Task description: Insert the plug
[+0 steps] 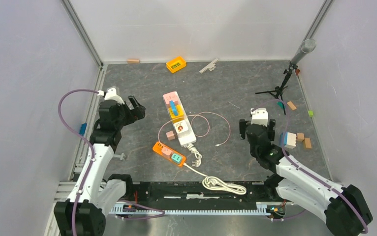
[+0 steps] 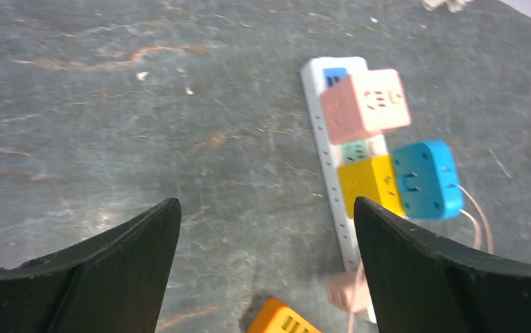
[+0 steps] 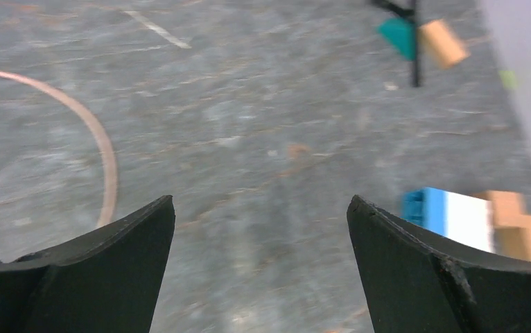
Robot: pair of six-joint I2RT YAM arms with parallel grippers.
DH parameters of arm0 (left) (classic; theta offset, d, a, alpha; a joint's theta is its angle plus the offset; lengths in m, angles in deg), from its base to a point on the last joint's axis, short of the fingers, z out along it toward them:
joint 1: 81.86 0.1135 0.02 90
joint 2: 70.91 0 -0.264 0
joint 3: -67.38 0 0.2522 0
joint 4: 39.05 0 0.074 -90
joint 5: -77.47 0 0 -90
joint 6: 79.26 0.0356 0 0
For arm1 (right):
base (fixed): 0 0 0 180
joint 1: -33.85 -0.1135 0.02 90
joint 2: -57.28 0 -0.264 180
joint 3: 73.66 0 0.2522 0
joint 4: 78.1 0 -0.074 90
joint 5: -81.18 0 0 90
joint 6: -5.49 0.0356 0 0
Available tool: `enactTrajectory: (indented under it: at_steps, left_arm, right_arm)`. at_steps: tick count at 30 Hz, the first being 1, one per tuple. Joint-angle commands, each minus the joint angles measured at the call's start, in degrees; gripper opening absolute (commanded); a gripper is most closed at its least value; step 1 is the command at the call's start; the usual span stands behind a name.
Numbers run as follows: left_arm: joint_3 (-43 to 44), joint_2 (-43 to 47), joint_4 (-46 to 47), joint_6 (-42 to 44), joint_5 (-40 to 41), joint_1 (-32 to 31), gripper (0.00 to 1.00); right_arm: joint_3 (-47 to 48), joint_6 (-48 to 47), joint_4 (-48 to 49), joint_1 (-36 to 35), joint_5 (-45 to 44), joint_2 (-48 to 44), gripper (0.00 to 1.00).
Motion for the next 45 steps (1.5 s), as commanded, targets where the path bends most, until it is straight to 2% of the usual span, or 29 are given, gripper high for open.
enactTrajectory:
  at_steps: [1, 3, 5, 7, 10, 13, 15, 18, 21, 22, 23, 25, 26, 27, 29, 32, 34, 42, 44, 45]
  left_arm:
    - [-5.5, 2.0, 10.4, 6.4, 9.5, 0.5, 1.00]
    - [-11.2, 5.0, 17.2, 10.9, 9.9, 0.4, 1.00]
    - [-16.1, 7.0, 22.0, 13.0, 13.5, 0.4, 1.00]
    - [-20.0, 7.4, 25.0, 14.6, 14.8, 0.4, 1.00]
    - [-24.5, 5.6, 27.0, 15.6, 15.0, 0.5, 1.00]
    - [-30.8, 4.3, 39.2, 15.6, 13.2, 0.5, 1.00]
    - [-29.4, 1.3, 38.9, 15.0, 14.8, 0.5, 1.00]
    - [-27.2, -2.0, 38.0, 15.8, 13.1, 0.4, 1.00]
    - [-28.4, -0.2, 39.0, 16.5, 11.1, 0.4, 1.00]
    - [-29.6, 1.3, 40.2, 16.4, 10.2, 0.4, 1.00]
    - [-31.2, 2.6, 43.0, 15.9, 9.6, 0.4, 1.00]
    - [-36.8, 3.2, 57.6, 17.2, 7.5, 0.4, 1.00]
    - [-38.5, 1.3, 65.4, 17.0, 8.9, 0.4, 1.00]
    - [-38.0, -2.4, 67.4, 17.2, 10.7, 0.3, 1.00]
    - [-33.5, -9.2, 65.9, 17.7, 11.0, 0.4, 1.00]
    - [-30.0, -17.6, 70.9, 19.0, 5.5, 0.4, 1.00]
    - [-27.0, -18.5, 65.5, 18.9, 6.3, 0.2, 1.00]
    - [-24.4, -20.9, 63.7, 20.2, 6.0, -0.1, 1.00]
    - [-24.6, -21.0, 64.1, 22.2, 4.7, -0.1, 1.00]
    - [-24.5, -19.6, 61.2, 22.9, 2.8, -0.1, 1.00]
  right_arm:
    - [-9.0, -15.1, 17.7, 0.5, -21.1, -1.6, 0.98]
    - [-14.5, -19.3, 26.7, 1.5, -23.8, -2.5, 0.98]
    - [-20.0, -23.4, 35.1, 2.7, -22.5, -4.2, 0.98]
    - [-24.5, -24.1, 38.8, 6.1, -15.5, -5.7, 0.98]
    - [-29.4, -24.4, 46.2, 10.2, -10.4, -5.4, 0.98]
    - [-31.3, -23.5, 51.9, 14.6, -5.0, -0.5, 0.98]
    - [-32.1, -25.3, 59.7, 17.3, -0.8, 2.4, 0.98]
    - [-32.1, -26.3, 69.4, 21.8, 7.6, 8.1, 0.98]
    - [-32.1, -25.1, 81.2, 25.4, 14.9, 15.3, 0.98]
    - [-31.0, -26.5, 82.1, 26.1, 16.7, 17.2, 0.98]
    - [-30.2, -28.1, 82.0, 26.8, 19.1, 19.0, 0.98]
    - [-30.8, -28.4, 88.5, 28.2, 22.6, 24.5, 0.98]
    - [-30.7, -28.0, 91.3, 28.5, 22.5, 27.8, 0.98]
    - [-30.3, -27.7, 94.7, 28.7, 21.5, 30.5, 0.98]
    - [-27.6, -26.7, 86.6, 29.1, 20.6, 29.4, 0.98]
    - [-27.6, -26.9, 88.4, 29.2, 21.0, 30.1, 0.98]
    - [-27.5, -26.8, 88.1, 29.2, 20.9, 30.1, 0.98]
    - [-27.4, -26.7, 88.1, 29.2, 20.5, 30.1, 0.98]
    - [-27.4, -26.7, 88.2, 29.2, 20.4, 30.2, 0.98]
    - [-27.4, -26.7, 88.1, 29.3, 20.4, 30.2, 0.98]
